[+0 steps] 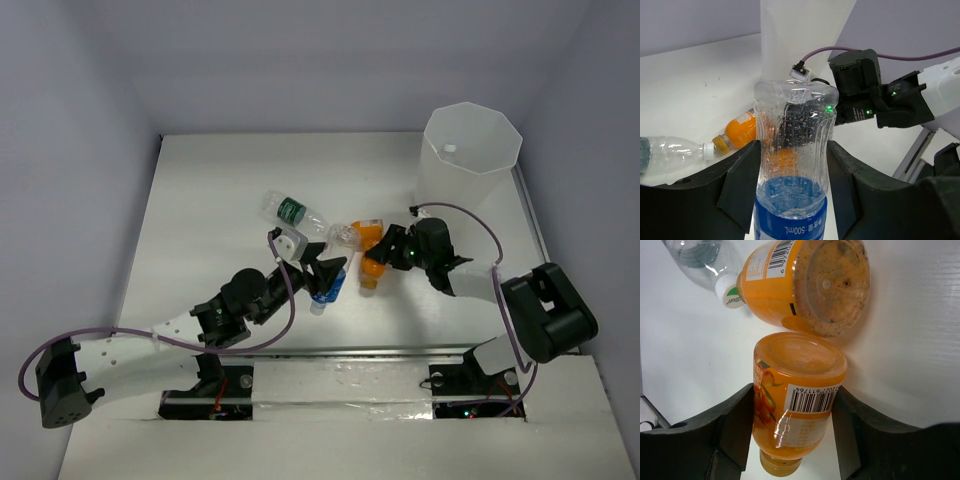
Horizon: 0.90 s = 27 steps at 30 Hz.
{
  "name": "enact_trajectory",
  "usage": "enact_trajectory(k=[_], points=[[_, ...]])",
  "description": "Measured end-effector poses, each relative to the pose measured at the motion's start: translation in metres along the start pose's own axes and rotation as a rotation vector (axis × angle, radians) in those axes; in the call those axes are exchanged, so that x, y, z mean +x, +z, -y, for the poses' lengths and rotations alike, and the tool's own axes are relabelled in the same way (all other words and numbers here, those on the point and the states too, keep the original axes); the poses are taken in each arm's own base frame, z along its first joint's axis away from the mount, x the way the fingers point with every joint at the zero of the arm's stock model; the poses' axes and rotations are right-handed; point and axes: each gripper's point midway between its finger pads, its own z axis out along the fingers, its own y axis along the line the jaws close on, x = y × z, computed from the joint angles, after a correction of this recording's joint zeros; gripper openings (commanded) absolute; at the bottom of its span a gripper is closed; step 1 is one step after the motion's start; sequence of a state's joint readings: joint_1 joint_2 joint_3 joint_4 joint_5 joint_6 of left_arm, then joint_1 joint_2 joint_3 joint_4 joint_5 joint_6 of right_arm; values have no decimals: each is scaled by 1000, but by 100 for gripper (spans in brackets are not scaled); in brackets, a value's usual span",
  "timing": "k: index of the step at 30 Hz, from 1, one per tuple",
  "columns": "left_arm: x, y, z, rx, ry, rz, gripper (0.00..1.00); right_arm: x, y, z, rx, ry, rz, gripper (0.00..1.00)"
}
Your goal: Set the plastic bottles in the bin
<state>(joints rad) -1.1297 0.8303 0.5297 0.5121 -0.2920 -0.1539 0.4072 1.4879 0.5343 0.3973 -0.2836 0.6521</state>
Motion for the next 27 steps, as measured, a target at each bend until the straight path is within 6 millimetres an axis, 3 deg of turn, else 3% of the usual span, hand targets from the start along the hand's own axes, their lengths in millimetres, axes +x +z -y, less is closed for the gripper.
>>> enact_trajectory(k=[7, 15, 20, 27], points=[[-10, 2, 4, 4, -21, 17, 23, -11, -37, -21, -47, -30, 72, 45], [-62, 19, 17, 18, -65, 124, 23, -35, -106, -62, -149, -104, 227, 43], [-99, 46, 26, 24, -74, 222, 23, -59, -170, -83, -156, -169, 396, 43], [-156, 114, 24, 16, -85, 359, 24, -108, -282, -129, -201, -240, 715, 42]])
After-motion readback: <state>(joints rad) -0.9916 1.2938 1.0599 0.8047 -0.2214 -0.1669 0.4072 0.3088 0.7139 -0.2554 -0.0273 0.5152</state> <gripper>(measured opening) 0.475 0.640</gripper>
